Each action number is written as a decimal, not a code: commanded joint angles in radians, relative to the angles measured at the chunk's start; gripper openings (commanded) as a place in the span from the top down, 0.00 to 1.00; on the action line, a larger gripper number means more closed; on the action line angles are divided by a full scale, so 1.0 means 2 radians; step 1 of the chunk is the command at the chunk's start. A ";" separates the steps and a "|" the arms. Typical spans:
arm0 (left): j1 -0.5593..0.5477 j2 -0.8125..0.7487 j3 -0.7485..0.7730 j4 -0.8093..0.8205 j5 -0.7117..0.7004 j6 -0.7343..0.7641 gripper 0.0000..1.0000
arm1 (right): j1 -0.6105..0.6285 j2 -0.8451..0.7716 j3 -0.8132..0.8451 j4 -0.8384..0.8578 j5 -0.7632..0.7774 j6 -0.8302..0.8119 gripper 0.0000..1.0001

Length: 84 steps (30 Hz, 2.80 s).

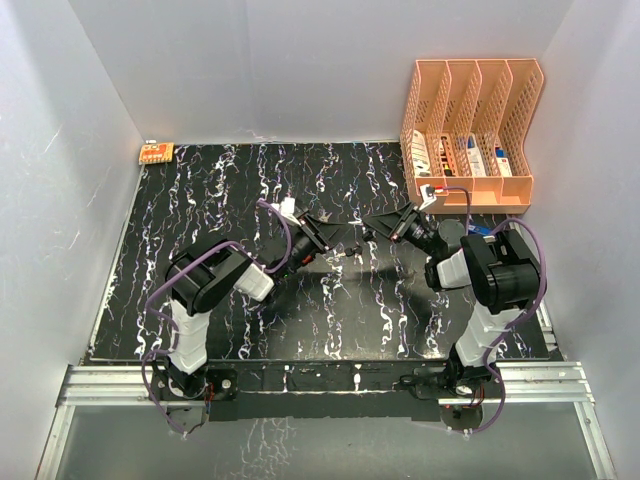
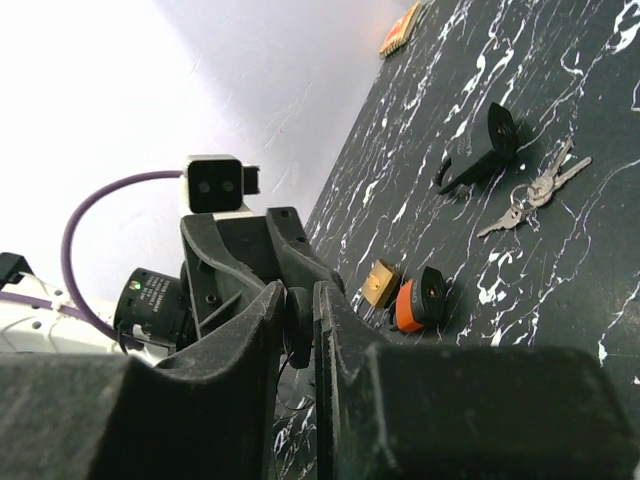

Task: Unlock with the key

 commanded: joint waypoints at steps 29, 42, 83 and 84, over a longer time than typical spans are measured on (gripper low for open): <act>0.145 -0.160 0.121 -0.584 -0.015 0.305 0.01 | -0.038 -0.100 -0.014 -0.127 0.046 -0.197 1.00; 0.145 -0.112 0.181 -0.639 -0.008 0.382 0.01 | -0.035 -0.169 0.000 -0.272 0.103 -0.271 1.00; 0.180 0.033 0.344 -0.775 0.080 0.625 0.01 | -0.013 -0.198 0.029 -0.361 0.117 -0.328 1.00; 0.180 0.036 0.345 -0.776 0.087 0.626 0.02 | -0.013 -0.197 0.029 -0.360 0.117 -0.328 1.00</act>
